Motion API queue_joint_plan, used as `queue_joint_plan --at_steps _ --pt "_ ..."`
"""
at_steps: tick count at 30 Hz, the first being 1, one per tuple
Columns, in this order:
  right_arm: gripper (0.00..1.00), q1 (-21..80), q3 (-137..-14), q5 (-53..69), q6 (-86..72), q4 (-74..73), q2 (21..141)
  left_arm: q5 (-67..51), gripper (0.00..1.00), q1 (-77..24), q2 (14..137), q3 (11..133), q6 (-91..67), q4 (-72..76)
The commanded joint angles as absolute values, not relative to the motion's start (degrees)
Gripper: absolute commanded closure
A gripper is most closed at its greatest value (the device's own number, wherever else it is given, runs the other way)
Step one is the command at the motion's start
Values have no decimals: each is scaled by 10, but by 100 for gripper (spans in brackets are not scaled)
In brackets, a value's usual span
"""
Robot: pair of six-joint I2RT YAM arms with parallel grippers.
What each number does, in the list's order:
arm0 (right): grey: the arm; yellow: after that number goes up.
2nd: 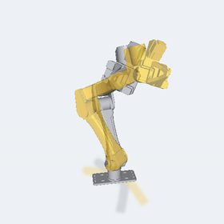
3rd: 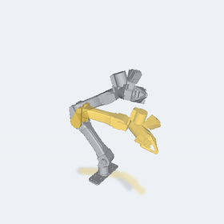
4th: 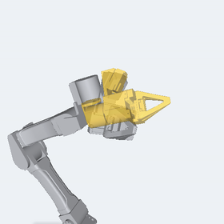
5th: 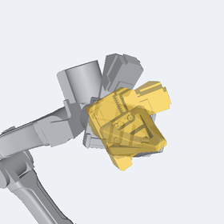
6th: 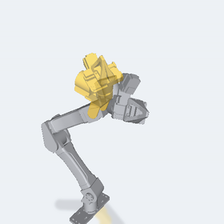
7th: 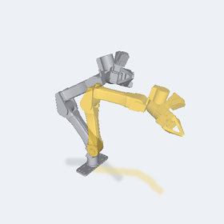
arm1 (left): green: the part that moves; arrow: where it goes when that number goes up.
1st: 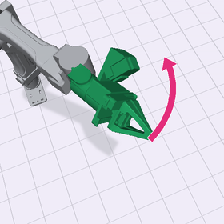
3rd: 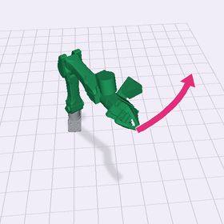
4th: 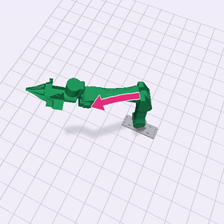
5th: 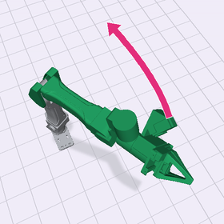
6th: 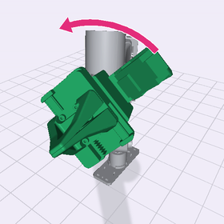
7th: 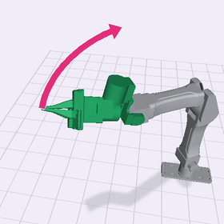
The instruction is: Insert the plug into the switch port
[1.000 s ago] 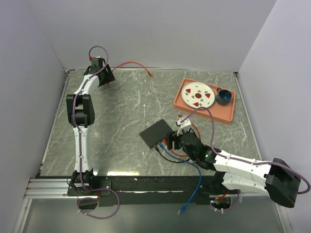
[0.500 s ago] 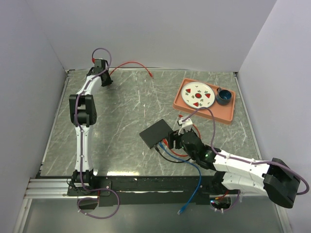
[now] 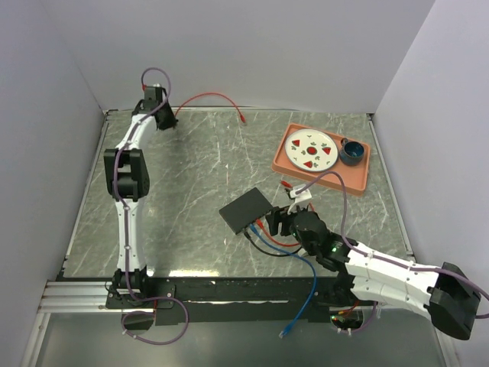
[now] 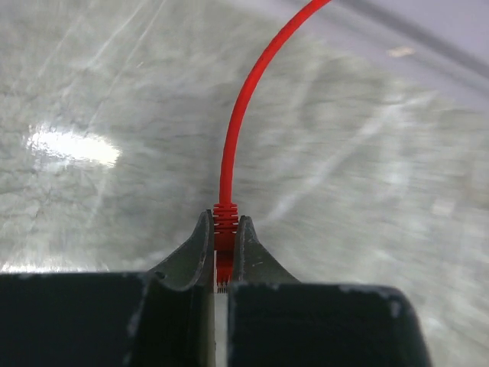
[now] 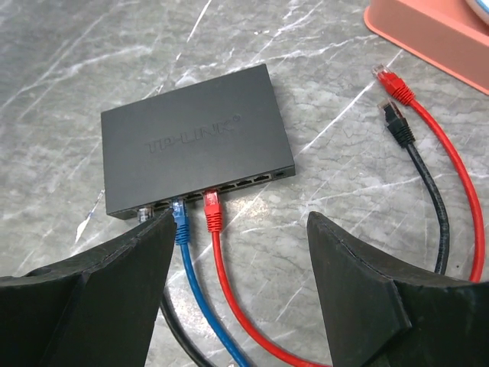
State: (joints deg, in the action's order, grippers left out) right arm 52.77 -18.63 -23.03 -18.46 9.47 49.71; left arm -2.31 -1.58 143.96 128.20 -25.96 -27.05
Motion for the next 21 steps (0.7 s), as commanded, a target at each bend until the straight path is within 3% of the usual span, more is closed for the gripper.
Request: queue_joint_plan --at_steps 1,5,13,21 --pt "23 524 -183 -237 -199 81 464 -87 99 -19 1291 1295 -282 -237" --pt "22 524 -172 -225 -191 76 434 -112 99 -33 1193 1263 -285 -222" --pt "15 525 -216 -150 -127 22 370 -143 99 -83 973 1043 -263 -151" --pt "1 526 -311 -48 -67 -22 330 -189 99 -112 801 824 -251 -185"
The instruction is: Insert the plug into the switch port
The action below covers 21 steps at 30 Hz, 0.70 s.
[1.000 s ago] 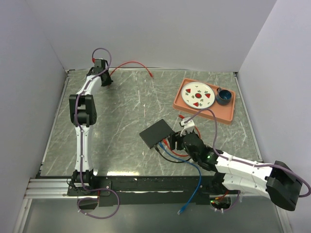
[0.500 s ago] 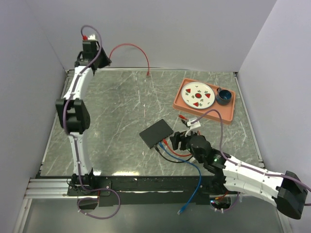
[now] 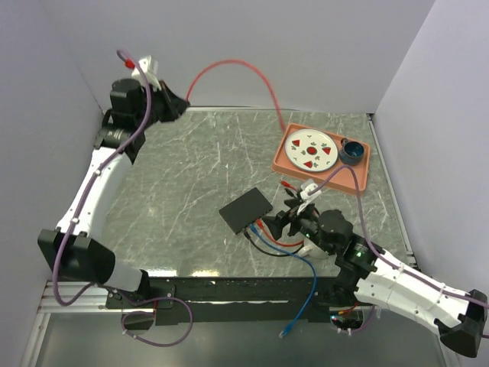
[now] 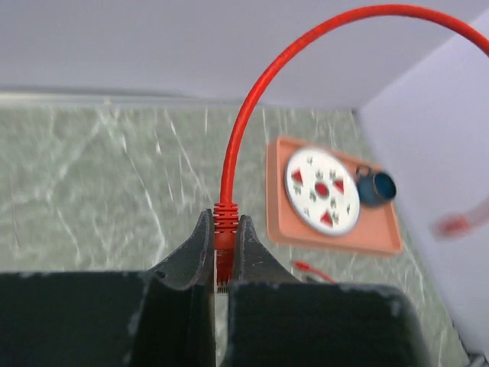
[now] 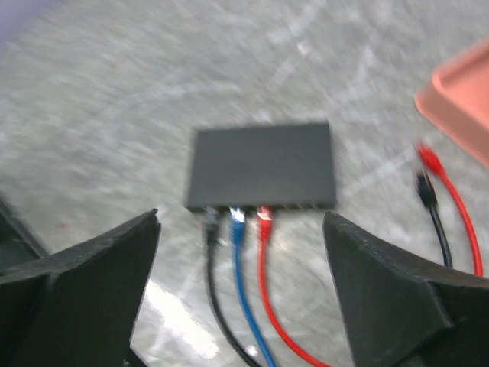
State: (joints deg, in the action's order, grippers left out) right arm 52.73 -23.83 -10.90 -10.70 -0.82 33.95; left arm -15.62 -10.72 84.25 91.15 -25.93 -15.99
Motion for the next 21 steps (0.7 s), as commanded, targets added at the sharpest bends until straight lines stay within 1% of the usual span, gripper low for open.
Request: queue_joint_plan --at_steps 1,3,5,6,9,13,16,21 --pt "1 526 -338 -37 -60 -28 332 -211 99 -112 787 800 -254 -183" --pt "1 526 -365 -3 -45 -43 351 -228 99 -114 745 729 -264 -180" --pt "1 528 -403 27 -35 -49 374 -254 99 -119 711 685 -270 -179" --pt "1 529 -416 67 -32 -48 382 -259 99 -121 701 650 -269 -185" --pt "1 533 -453 127 -31 -33 410 -257 99 -140 670 605 -255 -215" --pt "1 537 -468 171 -27 13 433 -274 99 -185 640 570 -234 -267" --pt "1 538 -475 179 -17 30 460 -278 99 -225 622 556 -220 -294" --pt "1 541 -477 187 -5 64 501 -291 99 -248 603 562 -191 -344"
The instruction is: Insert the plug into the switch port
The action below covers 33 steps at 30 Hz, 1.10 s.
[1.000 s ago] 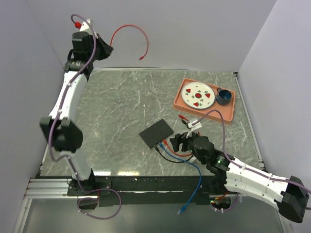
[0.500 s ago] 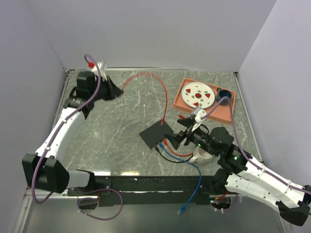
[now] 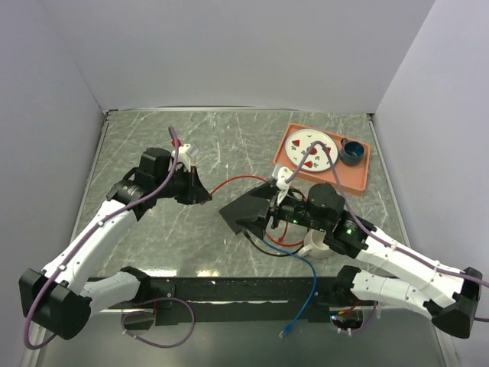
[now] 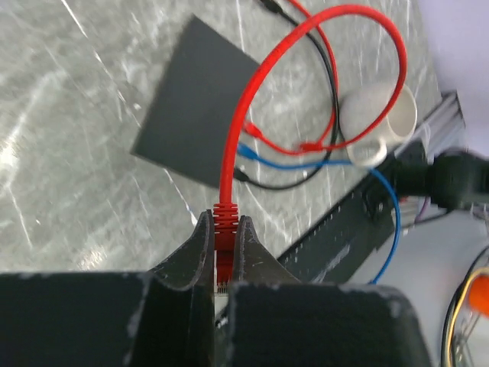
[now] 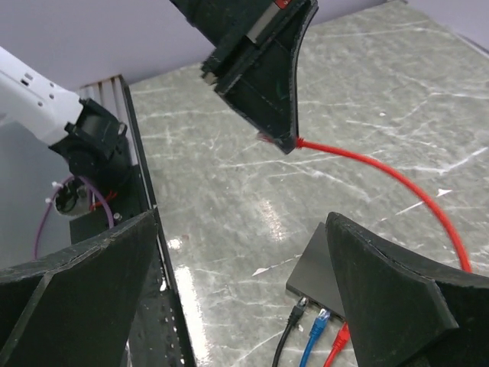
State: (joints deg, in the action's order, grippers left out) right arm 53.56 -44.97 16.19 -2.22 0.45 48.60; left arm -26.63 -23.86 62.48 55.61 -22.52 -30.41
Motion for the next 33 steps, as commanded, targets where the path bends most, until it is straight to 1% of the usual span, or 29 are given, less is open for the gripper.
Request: queue_joint_plan --at_steps 1,7,9,11,15,22,26,29,30,32,33 --pt "1 541 -476 189 -5 81 508 -302 99 -252 602 564 -185 -351" --pt "1 541 -465 192 32 132 535 -358 99 -267 596 578 -140 -393" --pt "1 541 -454 196 43 173 543 -366 99 -276 599 580 -127 -406" --pt "1 541 -454 206 68 185 563 -383 98 -285 597 579 -128 -399" --pt "1 541 -480 271 98 164 609 -397 97 -294 585 583 -131 -395" --pt "1 541 -478 363 118 176 665 -416 96 -302 559 584 -120 -394" --pt "5 541 -480 373 121 170 679 -420 96 -303 548 590 -121 -396" --pt "10 541 -484 383 118 168 685 -423 96 -304 544 591 -121 -398" --pt "13 542 -487 385 119 166 689 -422 96 -305 543 589 -123 -396" --pt "29 542 -496 393 119 157 693 -423 96 -305 541 590 -124 -399" --pt "55 541 -497 391 116 154 697 -424 96 -305 541 589 -125 -398"
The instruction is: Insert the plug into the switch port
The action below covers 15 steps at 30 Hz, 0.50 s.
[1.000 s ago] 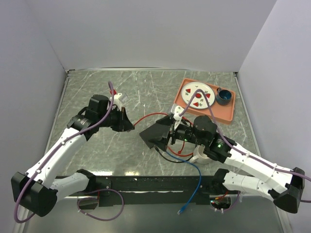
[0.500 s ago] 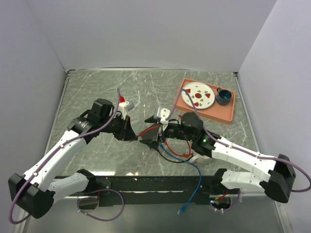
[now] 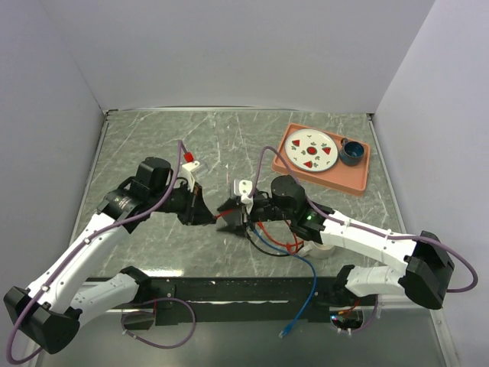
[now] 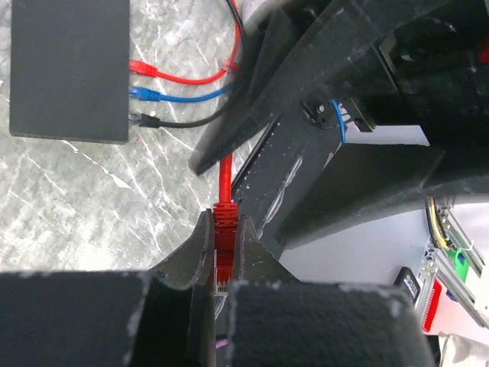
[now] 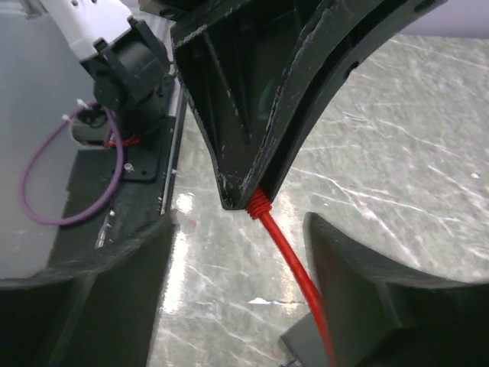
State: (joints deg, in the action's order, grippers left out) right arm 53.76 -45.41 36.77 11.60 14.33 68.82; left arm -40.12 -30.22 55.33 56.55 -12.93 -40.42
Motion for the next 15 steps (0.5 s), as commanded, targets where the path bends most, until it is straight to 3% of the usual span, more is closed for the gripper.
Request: queue_joint_plan --at_steps 1,5,15 --pt "63 541 -498 389 116 153 697 -424 96 -305 541 589 -125 -398" --pt "67 542 -495 387 119 156 699 -419 96 -305 537 589 -127 -396" --pt "64 543 -526 409 142 79 728 -409 95 -306 525 599 -124 -392"
